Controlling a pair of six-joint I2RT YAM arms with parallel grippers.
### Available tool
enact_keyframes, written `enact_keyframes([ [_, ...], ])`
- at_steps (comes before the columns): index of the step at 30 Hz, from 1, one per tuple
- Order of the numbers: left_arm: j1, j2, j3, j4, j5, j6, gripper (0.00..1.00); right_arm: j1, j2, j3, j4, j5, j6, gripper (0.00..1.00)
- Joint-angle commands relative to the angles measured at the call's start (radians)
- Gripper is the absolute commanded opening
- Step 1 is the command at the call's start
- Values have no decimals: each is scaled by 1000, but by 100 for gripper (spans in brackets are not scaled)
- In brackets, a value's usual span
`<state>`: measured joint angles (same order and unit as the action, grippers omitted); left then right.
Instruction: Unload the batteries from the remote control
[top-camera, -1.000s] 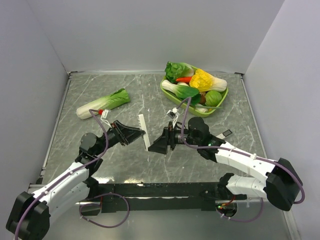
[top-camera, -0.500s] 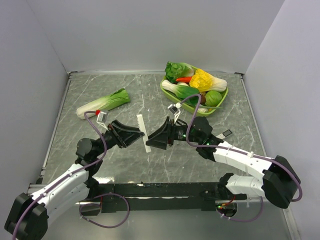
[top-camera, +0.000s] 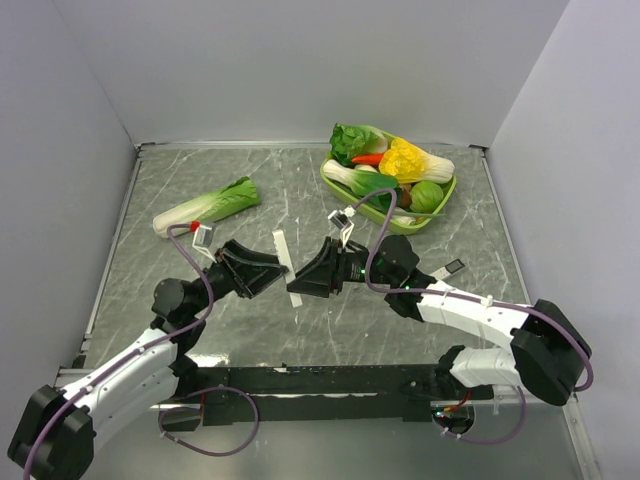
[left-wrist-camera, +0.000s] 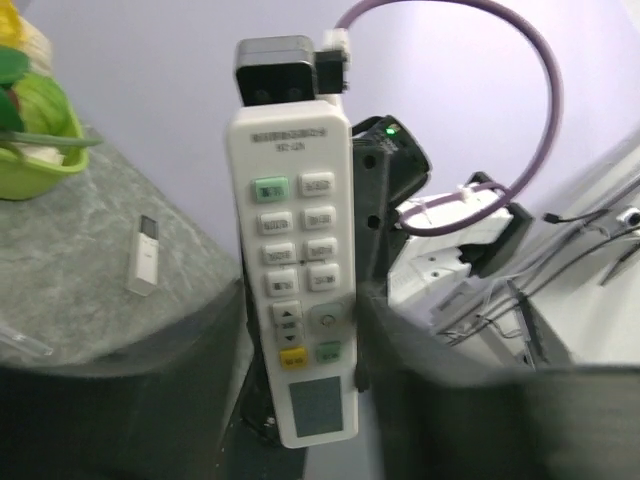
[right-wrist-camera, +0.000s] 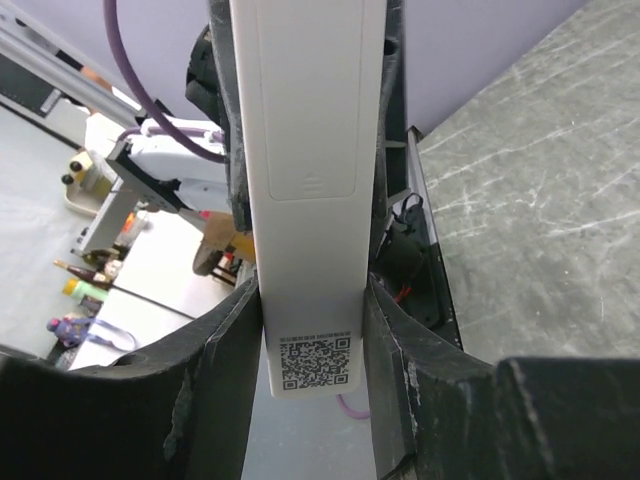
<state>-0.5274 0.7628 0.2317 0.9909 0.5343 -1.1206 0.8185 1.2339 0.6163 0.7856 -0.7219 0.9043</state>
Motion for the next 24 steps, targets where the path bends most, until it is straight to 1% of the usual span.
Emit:
enact_keyframes([
  [1,-3,-11,27,-95,-74,34,73,4,-57,23,-61,28,-80,0],
  [2,-3,-26,52,-213,-97,42,82,5,-69,28,-154,65,-131,0],
  [3,-3,-34,73,-304,-149,74,90,5,-86,40,-213,91,-166,0],
  [4,-3,-43,98,-390,-178,97,92,4,-121,52,-305,120,-206,0],
  [5,-3,-65,154,-472,-213,122,94,5,-138,71,-397,165,-325,0],
  [6,-3,-74,184,-639,-244,168,97,7,-157,107,-581,261,-388,0],
  [7,-3,-83,211,-708,-299,185,97,10,-180,121,-653,322,-444,0],
  [8,-3,-97,266,-785,-334,197,97,11,-192,134,-718,382,-544,0],
  [9,-3,-105,291,-896,-370,215,96,14,-203,149,-835,533,-589,0],
  [10,-2,-109,316,-953,-426,225,96,22,-226,152,-873,605,-626,0],
  [11,-3,-120,357,-987,-439,232,96,34,-234,155,-908,669,-684,0],
  [12,-3,-125,376,-1026,-453,245,96,41,-238,164,-939,822,-706,0],
  [13,-3,-125,394,-1087,-461,249,96,48,-235,169,-986,887,-728,0],
  [16,-3,-96,468,-1155,-481,286,98,80,-235,181,-1011,984,-800,0],
  [18,-3,-34,526,-1183,-462,327,98,117,-235,189,-1008,996,-829,0],
  [20,-3,44,581,-1199,-403,360,98,134,-231,195,-1010,994,-840,0],
  [24,-3,141,618,-1169,-283,427,95,159,-194,227,-1043,903,-854,0],
])
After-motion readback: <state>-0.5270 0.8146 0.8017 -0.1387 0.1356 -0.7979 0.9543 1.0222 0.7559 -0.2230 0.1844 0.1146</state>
